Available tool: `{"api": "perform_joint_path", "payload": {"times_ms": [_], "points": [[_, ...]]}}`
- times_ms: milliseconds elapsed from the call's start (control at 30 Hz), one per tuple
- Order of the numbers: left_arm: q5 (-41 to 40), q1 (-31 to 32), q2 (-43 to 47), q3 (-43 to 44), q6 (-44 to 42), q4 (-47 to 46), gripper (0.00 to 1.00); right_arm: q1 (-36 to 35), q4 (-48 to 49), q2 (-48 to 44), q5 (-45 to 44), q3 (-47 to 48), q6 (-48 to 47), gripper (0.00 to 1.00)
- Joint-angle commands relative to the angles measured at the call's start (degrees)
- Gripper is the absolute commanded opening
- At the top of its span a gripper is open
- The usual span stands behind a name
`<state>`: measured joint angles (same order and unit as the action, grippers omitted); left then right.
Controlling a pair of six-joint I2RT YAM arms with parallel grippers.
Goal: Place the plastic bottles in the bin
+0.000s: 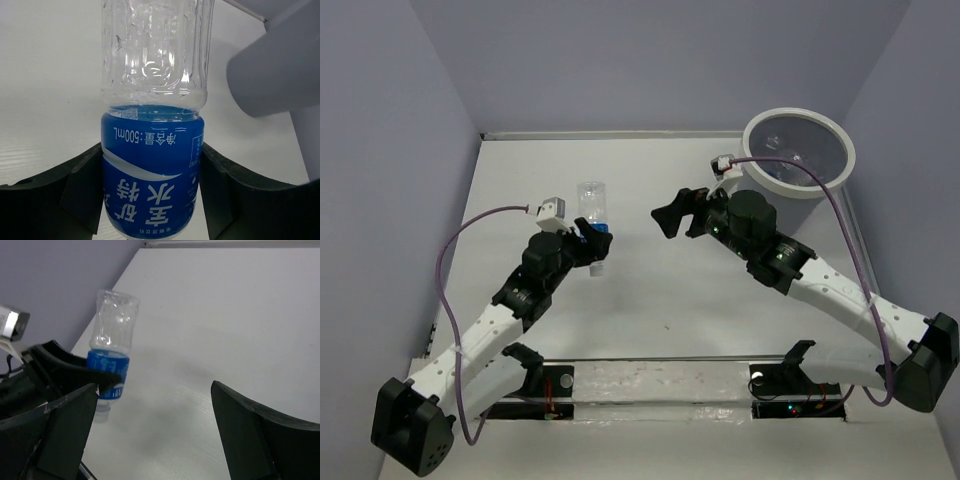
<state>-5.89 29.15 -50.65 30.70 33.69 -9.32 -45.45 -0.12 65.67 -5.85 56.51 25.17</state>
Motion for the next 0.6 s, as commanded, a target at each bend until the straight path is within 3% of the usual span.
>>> {"api": "perform_joint_path", "payload": {"times_ms": [0,267,567], "points": [[15.5,2.4,7.5,-7.1,-1.0,-8.9,0.63,0.3,1.8,0.9,3.9,6.1,2.6,1.0],[20.6,9.6,10.1,-6.9,-2.3,-12.1,0.64,0.3,4.3,7.7,14.7,9.0,7.1,1.0],[20.3,13.8,10.9,-5.0,-2.8,-15.3,0.64,0.3,4.7,9.5,14.9,6.5,10.6,1.0]]}}
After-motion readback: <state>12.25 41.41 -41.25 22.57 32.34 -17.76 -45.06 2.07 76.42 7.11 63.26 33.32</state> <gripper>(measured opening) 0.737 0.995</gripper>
